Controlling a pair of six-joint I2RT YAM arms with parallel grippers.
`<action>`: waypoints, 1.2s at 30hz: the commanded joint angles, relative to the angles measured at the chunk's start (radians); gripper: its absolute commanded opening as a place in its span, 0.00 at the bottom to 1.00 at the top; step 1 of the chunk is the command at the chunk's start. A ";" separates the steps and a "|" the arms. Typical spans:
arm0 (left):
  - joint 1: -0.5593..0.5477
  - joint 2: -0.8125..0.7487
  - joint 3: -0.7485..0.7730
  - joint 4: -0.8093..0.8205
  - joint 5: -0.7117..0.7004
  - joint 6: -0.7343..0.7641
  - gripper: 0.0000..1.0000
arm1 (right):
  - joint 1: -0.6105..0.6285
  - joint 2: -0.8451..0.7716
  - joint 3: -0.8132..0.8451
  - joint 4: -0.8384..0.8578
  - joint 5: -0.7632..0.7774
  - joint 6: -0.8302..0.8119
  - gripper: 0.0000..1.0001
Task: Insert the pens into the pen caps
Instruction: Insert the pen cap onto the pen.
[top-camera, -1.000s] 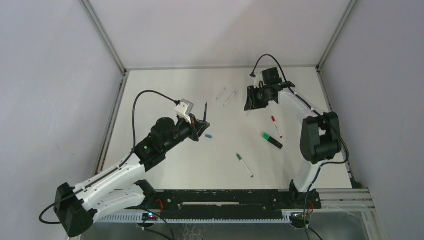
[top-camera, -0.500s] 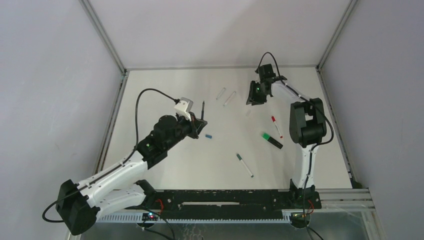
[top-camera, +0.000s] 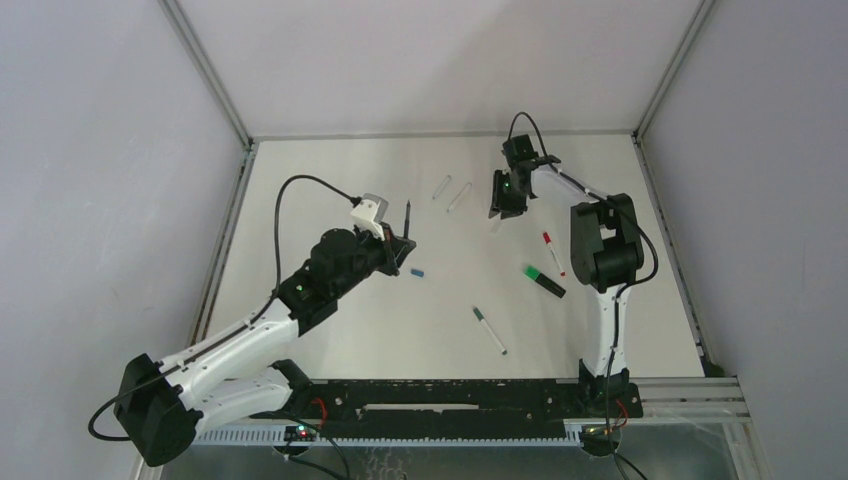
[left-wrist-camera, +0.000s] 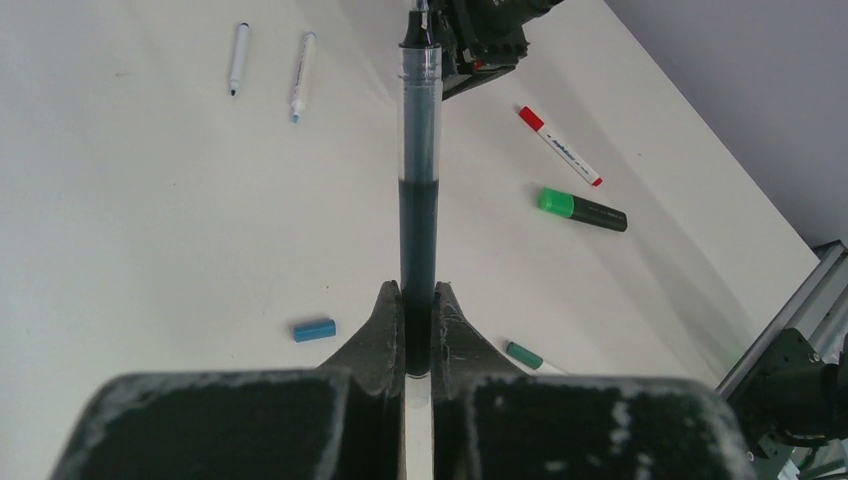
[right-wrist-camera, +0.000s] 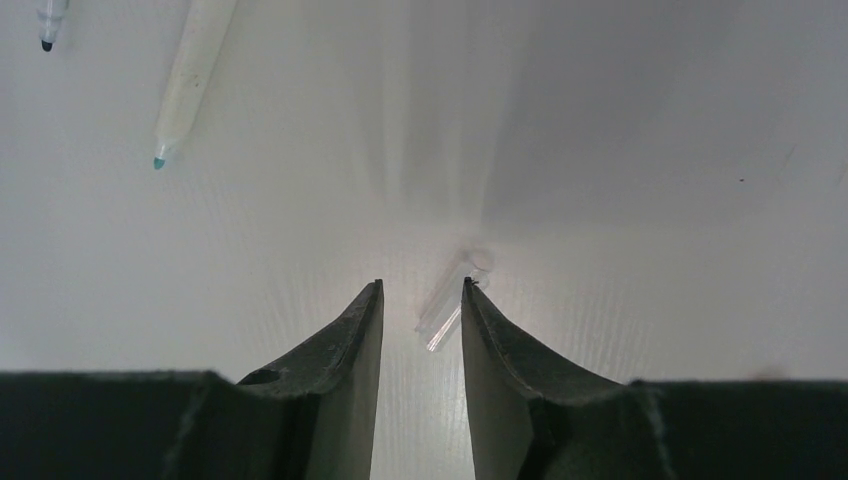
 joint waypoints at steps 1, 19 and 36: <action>0.007 -0.008 0.027 0.038 -0.010 -0.010 0.00 | 0.015 0.005 -0.004 0.002 0.037 0.021 0.42; 0.009 -0.042 0.002 0.042 -0.013 -0.029 0.00 | 0.028 0.030 -0.034 -0.002 0.074 0.009 0.40; 0.009 -0.058 -0.008 0.039 0.000 -0.058 0.00 | 0.055 0.018 -0.071 -0.009 0.025 -0.080 0.27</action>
